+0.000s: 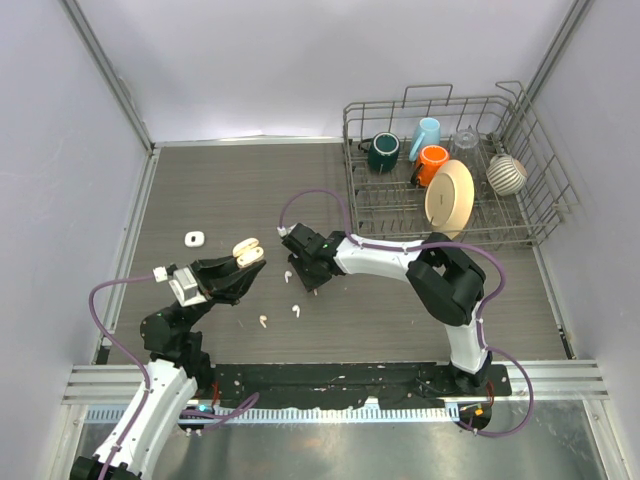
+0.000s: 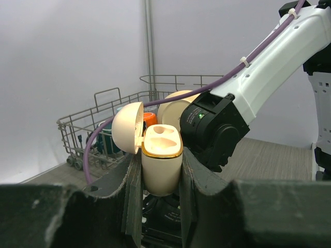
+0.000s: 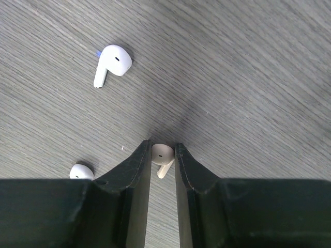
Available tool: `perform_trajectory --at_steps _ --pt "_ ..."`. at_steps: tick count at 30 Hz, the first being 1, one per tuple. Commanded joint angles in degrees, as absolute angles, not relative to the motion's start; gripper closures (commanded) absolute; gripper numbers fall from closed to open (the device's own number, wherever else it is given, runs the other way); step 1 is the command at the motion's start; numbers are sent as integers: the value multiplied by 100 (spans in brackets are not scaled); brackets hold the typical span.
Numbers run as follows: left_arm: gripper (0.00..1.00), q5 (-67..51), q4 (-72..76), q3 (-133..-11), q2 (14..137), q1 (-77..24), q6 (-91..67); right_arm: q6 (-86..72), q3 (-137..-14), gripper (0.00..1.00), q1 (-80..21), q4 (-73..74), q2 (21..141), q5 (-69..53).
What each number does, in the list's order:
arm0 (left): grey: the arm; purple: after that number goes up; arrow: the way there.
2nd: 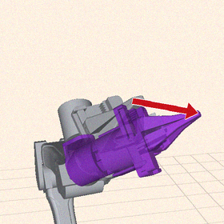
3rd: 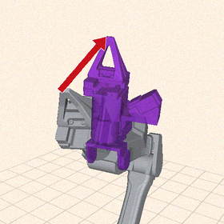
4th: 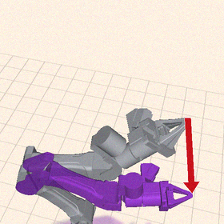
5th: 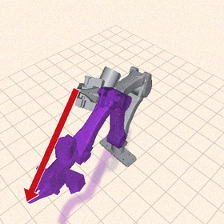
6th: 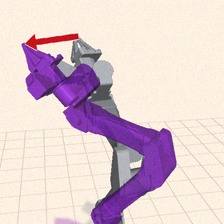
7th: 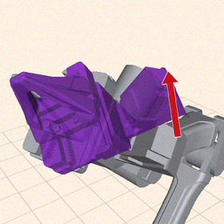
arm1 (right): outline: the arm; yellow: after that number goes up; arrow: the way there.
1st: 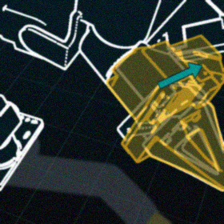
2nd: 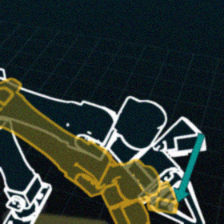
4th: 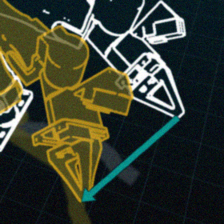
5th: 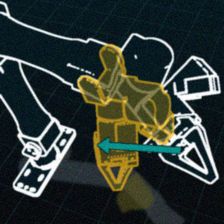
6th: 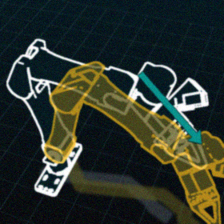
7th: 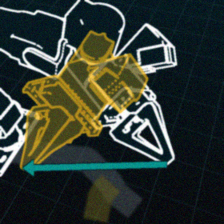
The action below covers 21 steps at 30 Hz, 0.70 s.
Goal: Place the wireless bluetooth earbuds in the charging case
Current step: Pick up the earbud from the center of the board.
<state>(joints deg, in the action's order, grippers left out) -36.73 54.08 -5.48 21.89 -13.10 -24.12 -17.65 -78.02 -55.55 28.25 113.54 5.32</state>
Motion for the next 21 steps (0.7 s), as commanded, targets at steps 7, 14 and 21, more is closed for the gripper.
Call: perform_trajectory --at_steps 7,14,21 --pt "100 -3288 5414 -774 2110 -1283 -2347 -2135 -7533 99 -5590 2252 10409 940" --pt "100 -2883 5212 -712 1881 -1292 -2224 -2434 -6822 99 -5590 1319 9152 1432" --pt "100 -2927 5150 -712 1872 -1292 -2206 -2294 -6065 99 -5669 -156 7578 1977"
